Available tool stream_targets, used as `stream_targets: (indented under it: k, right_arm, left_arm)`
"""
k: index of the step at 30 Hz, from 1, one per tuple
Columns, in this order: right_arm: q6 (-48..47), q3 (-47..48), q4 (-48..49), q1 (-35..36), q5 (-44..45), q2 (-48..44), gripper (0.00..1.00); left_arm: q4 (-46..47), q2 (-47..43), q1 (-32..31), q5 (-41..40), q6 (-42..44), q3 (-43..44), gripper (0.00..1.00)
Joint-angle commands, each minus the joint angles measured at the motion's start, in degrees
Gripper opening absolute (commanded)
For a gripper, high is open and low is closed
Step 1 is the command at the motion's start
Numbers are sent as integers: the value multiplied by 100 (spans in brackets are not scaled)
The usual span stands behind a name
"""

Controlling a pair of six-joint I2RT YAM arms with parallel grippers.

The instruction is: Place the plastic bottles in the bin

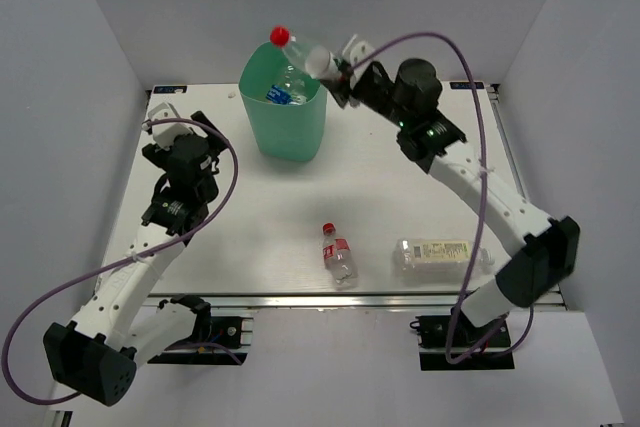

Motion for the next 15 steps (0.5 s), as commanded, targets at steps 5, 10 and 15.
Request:
stream_targets:
  k: [5, 10, 15]
  right_arm:
    - [2243, 2315, 1532, -26, 461, 2213, 48]
    - [3140, 4029, 1199, -26, 190, 3707, 63]
    - [3352, 4208, 1269, -26, 242, 3999, 81]
  left_arm:
    - [59, 164, 34, 742, -405, -281, 98]
    - [-91, 516, 34, 1069, -608, -228, 98]
    - [-250, 578, 34, 1157, -625, -166, 98]
